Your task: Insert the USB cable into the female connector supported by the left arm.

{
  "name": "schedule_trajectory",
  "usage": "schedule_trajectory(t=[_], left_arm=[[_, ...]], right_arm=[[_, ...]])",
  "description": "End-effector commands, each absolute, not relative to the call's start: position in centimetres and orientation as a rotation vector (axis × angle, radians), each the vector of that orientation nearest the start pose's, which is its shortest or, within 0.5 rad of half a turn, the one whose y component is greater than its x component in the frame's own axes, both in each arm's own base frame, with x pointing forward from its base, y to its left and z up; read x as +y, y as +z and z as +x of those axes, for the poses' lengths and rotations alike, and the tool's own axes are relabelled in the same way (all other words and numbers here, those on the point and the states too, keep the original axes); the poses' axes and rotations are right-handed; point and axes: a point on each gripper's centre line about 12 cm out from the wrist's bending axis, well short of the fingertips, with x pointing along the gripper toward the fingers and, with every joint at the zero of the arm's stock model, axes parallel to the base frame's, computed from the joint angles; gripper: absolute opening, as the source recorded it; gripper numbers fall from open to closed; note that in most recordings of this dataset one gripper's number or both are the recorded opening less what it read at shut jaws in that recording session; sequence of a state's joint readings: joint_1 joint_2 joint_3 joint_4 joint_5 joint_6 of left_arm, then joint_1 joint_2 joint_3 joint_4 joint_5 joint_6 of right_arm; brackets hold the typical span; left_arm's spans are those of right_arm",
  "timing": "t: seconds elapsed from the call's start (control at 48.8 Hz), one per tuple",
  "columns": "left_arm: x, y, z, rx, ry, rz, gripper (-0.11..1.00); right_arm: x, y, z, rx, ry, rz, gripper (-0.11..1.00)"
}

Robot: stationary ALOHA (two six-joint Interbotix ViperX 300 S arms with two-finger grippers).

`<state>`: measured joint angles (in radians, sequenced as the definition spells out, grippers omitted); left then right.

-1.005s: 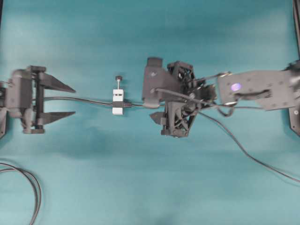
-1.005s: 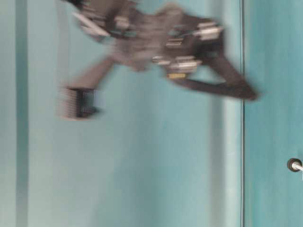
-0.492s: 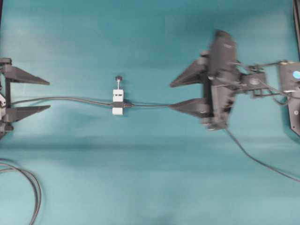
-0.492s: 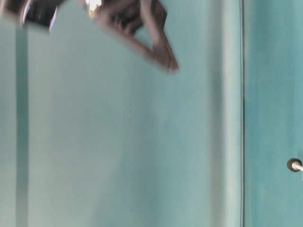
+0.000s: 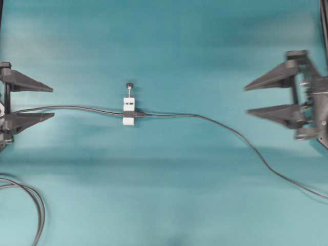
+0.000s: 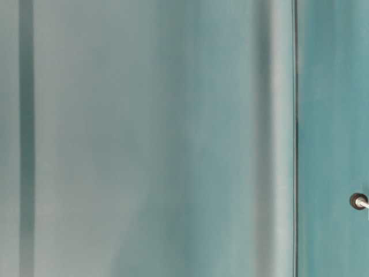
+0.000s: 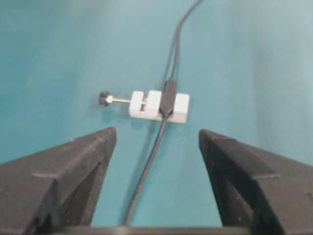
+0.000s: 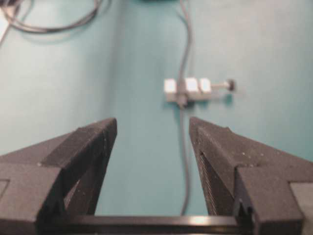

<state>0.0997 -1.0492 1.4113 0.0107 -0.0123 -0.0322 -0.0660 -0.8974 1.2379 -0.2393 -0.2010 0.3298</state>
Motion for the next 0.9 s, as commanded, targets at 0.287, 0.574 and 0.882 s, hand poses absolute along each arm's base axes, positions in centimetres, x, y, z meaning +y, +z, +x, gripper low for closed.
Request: schedule_trajectory(t=[0.287,0.574,0.882], left_arm=[[1.5,19.2,16.2,0.155,0.093,-0.084,0.87],[1.4,17.1,15.2,0.180,0.089,-0.040,0.87],[1.3,16.6,14.8,0.192,0.078,0.079,0.87]], right_arm=[[-1.5,23.3,15.8,0.143,-0.102,0.096,0.65],[-1.4,22.0,15.6,0.151,-0.095,0.090,0.65],[-1.3,20.2,15.2,0.183,-0.089,0.063,0.65]])
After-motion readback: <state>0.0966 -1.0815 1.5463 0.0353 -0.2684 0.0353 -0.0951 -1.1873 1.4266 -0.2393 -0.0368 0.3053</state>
